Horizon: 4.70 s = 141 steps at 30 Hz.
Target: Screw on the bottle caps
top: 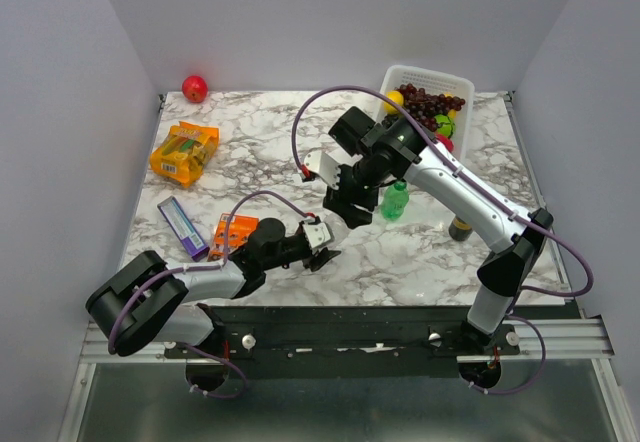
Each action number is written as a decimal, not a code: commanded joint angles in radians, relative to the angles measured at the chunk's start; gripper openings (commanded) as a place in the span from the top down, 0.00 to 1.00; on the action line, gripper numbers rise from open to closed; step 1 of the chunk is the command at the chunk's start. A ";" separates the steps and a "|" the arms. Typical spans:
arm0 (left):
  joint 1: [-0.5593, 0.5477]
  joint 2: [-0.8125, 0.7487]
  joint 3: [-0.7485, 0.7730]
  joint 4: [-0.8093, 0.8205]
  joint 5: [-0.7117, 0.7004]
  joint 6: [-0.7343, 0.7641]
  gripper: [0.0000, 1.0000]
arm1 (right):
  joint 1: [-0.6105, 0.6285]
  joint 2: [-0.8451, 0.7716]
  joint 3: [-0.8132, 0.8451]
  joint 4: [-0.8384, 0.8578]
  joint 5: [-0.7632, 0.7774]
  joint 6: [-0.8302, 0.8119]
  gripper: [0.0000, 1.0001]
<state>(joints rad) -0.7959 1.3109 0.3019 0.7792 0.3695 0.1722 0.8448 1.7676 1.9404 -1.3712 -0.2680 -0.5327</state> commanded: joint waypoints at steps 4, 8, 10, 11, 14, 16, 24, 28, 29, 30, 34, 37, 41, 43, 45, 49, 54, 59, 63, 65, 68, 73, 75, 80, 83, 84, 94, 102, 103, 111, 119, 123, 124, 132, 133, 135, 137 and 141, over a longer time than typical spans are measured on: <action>0.007 -0.018 -0.003 0.077 0.063 -0.039 1.00 | -0.001 0.000 0.005 -0.154 0.058 0.004 0.22; 0.018 -0.013 -0.003 0.069 0.077 -0.043 1.00 | -0.010 -0.026 -0.004 -0.155 0.049 -0.006 0.18; 0.023 -0.010 -0.006 0.069 0.085 -0.048 1.00 | -0.018 -0.043 0.000 -0.155 0.046 -0.013 0.16; 0.026 -0.009 -0.006 0.068 0.091 -0.054 1.00 | -0.021 -0.054 0.002 -0.154 0.043 -0.018 0.12; 0.032 -0.004 -0.007 0.071 0.112 -0.065 1.00 | -0.050 -0.112 -0.012 -0.155 0.010 -0.050 0.08; 0.037 0.001 -0.009 0.077 0.132 -0.074 1.00 | -0.076 -0.167 -0.040 -0.151 -0.038 -0.088 0.00; 0.060 0.010 0.014 0.115 0.198 -0.128 1.00 | -0.130 -0.522 -0.401 0.301 -0.195 -0.154 0.00; 0.064 0.017 0.040 0.098 0.236 -0.151 1.00 | -0.130 -0.528 -0.454 0.440 -0.294 -0.133 0.00; 0.066 0.017 0.049 0.095 0.243 -0.158 1.00 | -0.130 -0.502 -0.411 0.422 -0.315 -0.139 0.00; 0.066 0.019 0.054 0.092 0.253 -0.160 1.00 | -0.130 -0.453 -0.384 0.403 -0.327 -0.139 0.00; 0.067 0.024 0.068 0.077 0.278 -0.163 1.00 | -0.130 -0.393 -0.322 0.377 -0.378 -0.165 0.00; 0.066 0.024 0.075 0.069 0.286 -0.165 1.00 | -0.130 -0.381 -0.330 0.408 -0.387 -0.184 0.00; 0.069 0.027 0.089 0.052 0.296 -0.165 1.00 | -0.130 -0.326 -0.272 0.342 -0.415 -0.223 0.00; 0.070 0.034 0.098 0.043 0.308 -0.165 1.00 | -0.130 -0.307 -0.241 0.313 -0.436 -0.243 0.00; 0.069 0.042 0.109 0.034 0.327 -0.166 1.00 | -0.130 -0.287 -0.227 0.296 -0.447 -0.263 0.00; 0.073 0.051 0.124 0.025 0.353 -0.168 1.00 | -0.128 -0.247 -0.184 0.222 -0.451 -0.300 0.00; 0.080 0.057 0.131 0.034 0.353 -0.195 1.00 | -0.128 -0.205 -0.141 0.159 -0.447 -0.320 0.00; 0.093 0.073 0.146 0.041 0.359 -0.232 1.00 | -0.125 -0.209 -0.136 0.133 -0.436 -0.343 0.00; 0.095 0.090 0.160 0.046 0.371 -0.255 1.00 | -0.119 -0.209 -0.139 0.104 -0.418 -0.374 0.00; 0.096 0.094 0.166 0.052 0.367 -0.280 1.00 | -0.113 -0.207 -0.143 0.087 -0.407 -0.378 0.00; 0.100 0.097 0.169 0.060 0.365 -0.303 1.00 | -0.112 -0.211 -0.150 0.075 -0.393 -0.385 0.00; 0.124 0.096 0.169 0.075 0.347 -0.338 1.00 | -0.108 -0.212 -0.166 0.057 -0.349 -0.375 0.00; 0.132 0.094 0.167 0.086 0.339 -0.353 1.00 | -0.108 -0.217 -0.175 0.043 -0.336 -0.372 0.00; 0.147 0.085 0.160 0.094 0.344 -0.355 1.00 | -0.108 -0.241 -0.208 0.043 -0.300 -0.349 0.00; 0.147 0.080 0.155 0.092 0.355 -0.341 1.00 | -0.108 -0.246 -0.216 0.046 -0.284 -0.323 0.00; 0.147 0.079 0.154 0.092 0.355 -0.339 1.00 | -0.108 -0.246 -0.215 0.041 -0.278 -0.316 0.00; 0.153 0.060 0.134 0.088 0.348 -0.313 1.00 | -0.108 -0.280 -0.230 -0.089 -0.231 -0.291 0.01; 0.153 0.057 0.141 0.026 0.411 -0.238 1.00 | -0.135 -0.225 -0.081 0.098 -0.152 -0.211 0.00; 0.153 0.060 0.144 0.020 0.414 -0.238 1.00 | -0.133 -0.206 -0.031 0.090 -0.174 -0.210 0.00; 0.152 0.068 0.174 -0.014 0.424 -0.231 1.00 | -0.095 -0.123 0.008 0.103 -0.295 -0.216 0.00; 0.152 0.079 0.195 -0.029 0.433 -0.237 1.00 | -0.062 -0.120 -0.023 0.129 -0.278 -0.240 0.00; 0.169 0.085 0.194 0.011 0.404 -0.312 1.00 | -0.062 -0.145 -0.060 0.112 -0.257 -0.256 0.00; 0.175 0.087 0.192 0.028 0.398 -0.354 1.00 | -0.064 -0.149 -0.081 0.103 -0.249 -0.256 0.00; 0.221 0.077 0.181 0.074 0.352 -0.376 1.00 | -0.061 -0.236 -0.211 0.054 -0.172 -0.225 0.01; 0.228 0.079 0.180 0.072 0.348 -0.375 1.00 | -0.064 -0.241 -0.215 0.026 -0.165 -0.224 0.00; 0.234 0.077 0.180 0.065 0.358 -0.352 1.00 | -0.062 -0.267 -0.215 -0.008 -0.149 -0.227 0.01; 0.233 0.076 0.180 0.049 0.373 -0.326 1.00 | -0.065 -0.290 -0.221 -0.013 -0.137 -0.213 0.01; 0.218 0.079 0.183 0.012 0.419 -0.274 1.00 | -0.075 -0.298 -0.207 0.124 -0.067 -0.142 0.01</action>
<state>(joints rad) -0.5613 1.3941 0.4709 0.7948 0.7567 -0.1593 0.7753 1.4914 1.7168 -1.2995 -0.4129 -0.7494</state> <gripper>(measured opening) 0.649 0.992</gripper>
